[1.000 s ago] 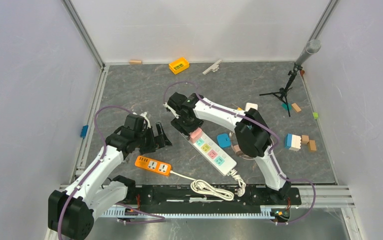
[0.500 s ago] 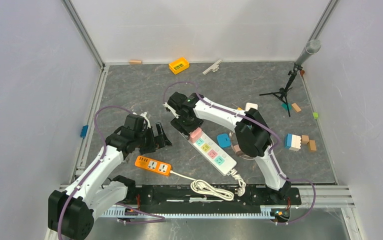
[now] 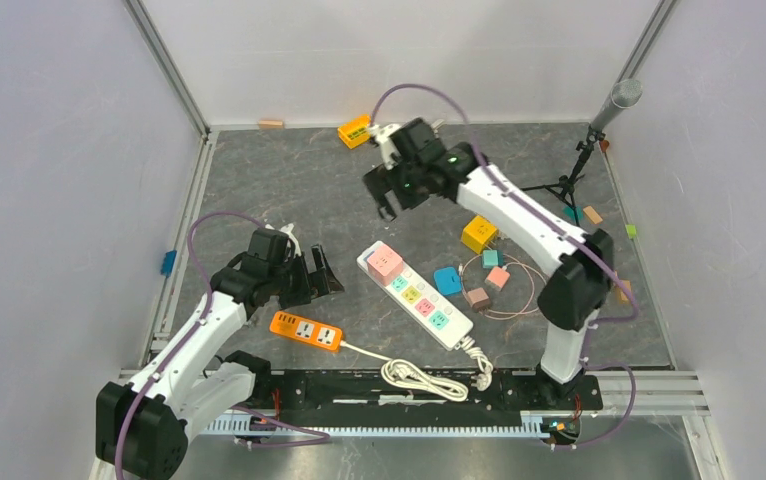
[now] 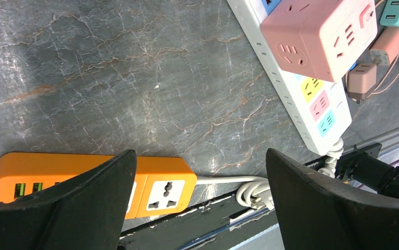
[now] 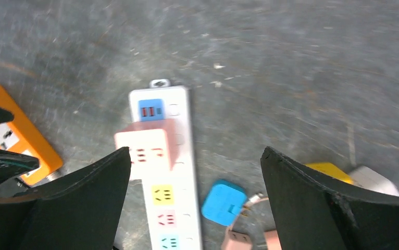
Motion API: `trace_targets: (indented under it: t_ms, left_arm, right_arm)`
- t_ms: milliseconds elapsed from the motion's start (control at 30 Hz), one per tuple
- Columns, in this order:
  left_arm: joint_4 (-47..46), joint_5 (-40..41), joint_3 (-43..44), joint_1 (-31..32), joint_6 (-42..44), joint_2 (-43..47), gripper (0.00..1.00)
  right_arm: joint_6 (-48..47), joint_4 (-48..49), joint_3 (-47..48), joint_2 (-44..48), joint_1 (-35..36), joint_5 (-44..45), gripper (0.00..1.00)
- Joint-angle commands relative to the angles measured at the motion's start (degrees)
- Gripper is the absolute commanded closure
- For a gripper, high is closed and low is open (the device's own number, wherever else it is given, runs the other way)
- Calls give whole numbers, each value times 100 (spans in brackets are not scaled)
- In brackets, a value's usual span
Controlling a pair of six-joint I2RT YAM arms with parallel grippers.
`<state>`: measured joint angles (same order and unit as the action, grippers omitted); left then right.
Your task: Insert the plug
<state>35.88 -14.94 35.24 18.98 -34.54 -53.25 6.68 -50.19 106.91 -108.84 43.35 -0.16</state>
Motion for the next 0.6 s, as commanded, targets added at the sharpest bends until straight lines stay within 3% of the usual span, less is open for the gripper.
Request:
trace_targets:
  t_ms: [0,267,567]
  left_arm:
    - [-110,105,26,-3,-98,94,0]
    - [-110,107,9,0,-131,117,0]
    - [-107,52,35,-2,-79,-10,0]
  right_arm:
    - [-37,137,-505,532,-508,375,2]
    - [-923,-288,-1094,264,-1185,1263,2]
    - [-1311,-533,-1121,-548,-1585,1306,2]
